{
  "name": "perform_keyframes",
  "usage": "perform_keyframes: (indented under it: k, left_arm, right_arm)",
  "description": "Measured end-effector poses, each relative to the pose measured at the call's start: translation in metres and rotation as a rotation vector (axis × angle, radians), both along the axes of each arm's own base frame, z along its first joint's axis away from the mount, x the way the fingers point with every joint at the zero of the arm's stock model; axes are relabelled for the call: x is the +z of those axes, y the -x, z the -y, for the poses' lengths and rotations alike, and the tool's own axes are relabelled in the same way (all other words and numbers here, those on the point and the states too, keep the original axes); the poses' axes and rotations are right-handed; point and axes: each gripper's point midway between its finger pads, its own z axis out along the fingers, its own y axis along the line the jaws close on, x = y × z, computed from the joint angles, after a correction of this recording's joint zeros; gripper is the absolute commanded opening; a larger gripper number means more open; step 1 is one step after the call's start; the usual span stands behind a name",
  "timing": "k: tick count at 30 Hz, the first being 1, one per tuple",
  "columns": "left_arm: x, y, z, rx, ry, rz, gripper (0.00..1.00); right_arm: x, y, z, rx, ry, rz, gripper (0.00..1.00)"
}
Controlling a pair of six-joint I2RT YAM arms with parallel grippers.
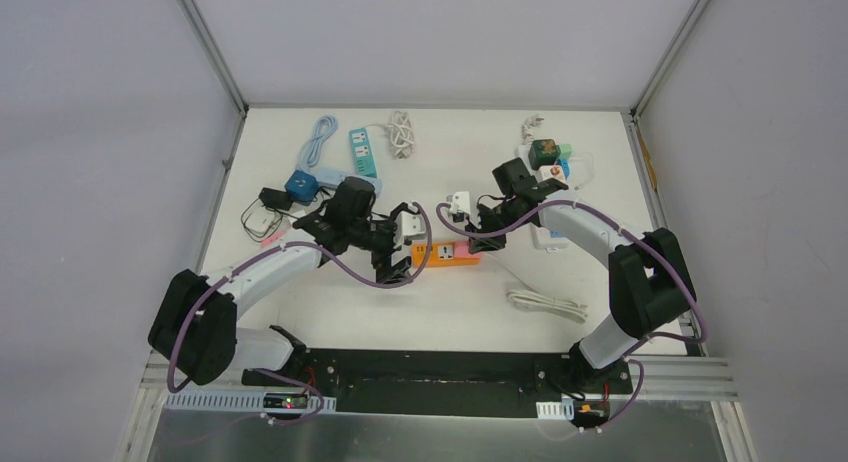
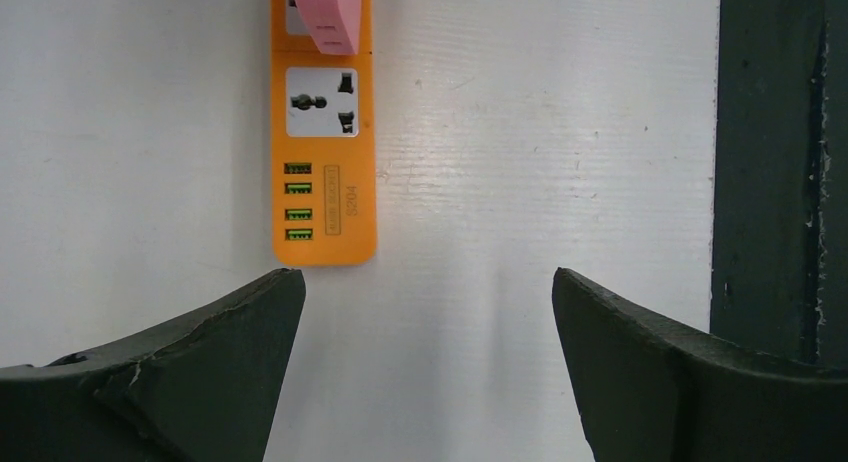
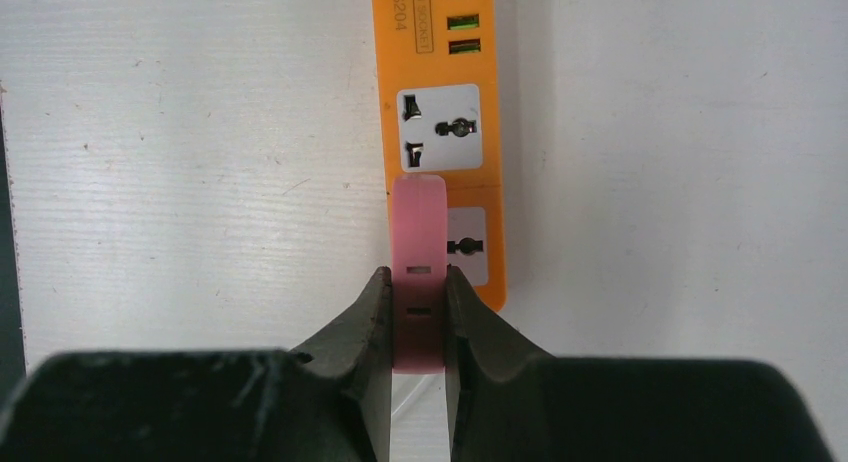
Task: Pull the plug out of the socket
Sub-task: Remove the plug from the socket.
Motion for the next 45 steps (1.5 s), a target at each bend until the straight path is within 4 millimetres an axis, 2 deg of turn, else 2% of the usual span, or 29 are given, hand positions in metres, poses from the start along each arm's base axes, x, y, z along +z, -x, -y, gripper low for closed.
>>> perform_keyframes:
  k: [5,9,16,22,25,30,32,35,36,40,45]
  left_arm:
    - [-0.031,-0.001,0.010,-0.009,-0.080,-0.006,0.98]
    - [-0.049,-0.014,0.012,0.041,-0.117,0.020,0.98]
    - [-0.057,-0.039,0.015,0.145,-0.096,0.076,0.97]
    - [-0.083,-0.046,0.022,0.158,-0.102,0.025,0.92]
    - [-0.089,-0.045,0.022,0.159,-0.110,0.008,0.82]
    - [-0.094,-0.047,0.027,0.144,-0.131,-0.005,0.59]
    - [-0.094,-0.047,0.032,0.125,-0.145,-0.006,0.46]
    - [-0.095,-0.045,0.035,0.097,-0.172,-0.010,0.21]
    - [-0.096,-0.044,0.035,0.090,-0.179,-0.011,0.15]
    - [-0.096,-0.046,0.036,0.071,-0.203,-0.016,0.04]
    - [-0.097,-0.043,0.035,0.056,-0.220,-0.018,0.00]
  right_arm:
    - [0.000,0.000,0.000,0.002,-0.001,0.000,0.00]
    - [0.000,0.000,0.000,0.002,-0.002,0.000,0.00]
    - [0.000,0.000,0.000,0.002,-0.004,-0.002,0.00]
    - [0.001,0.002,0.002,0.000,-0.007,-0.015,0.00]
    - [0.001,0.004,0.003,-0.001,-0.009,-0.029,0.00]
    - [0.000,0.007,0.004,0.007,-0.009,-0.042,0.00]
    - [0.000,0.007,0.005,0.006,-0.007,-0.041,0.00]
    - [-0.001,0.004,0.006,-0.026,-0.006,-0.034,0.00]
    - [-0.001,0.004,0.007,-0.036,-0.006,-0.032,0.00]
    - [0.000,0.005,0.008,-0.056,-0.013,-0.026,0.00]
    - [0.000,0.005,0.007,-0.063,-0.014,-0.027,0.00]
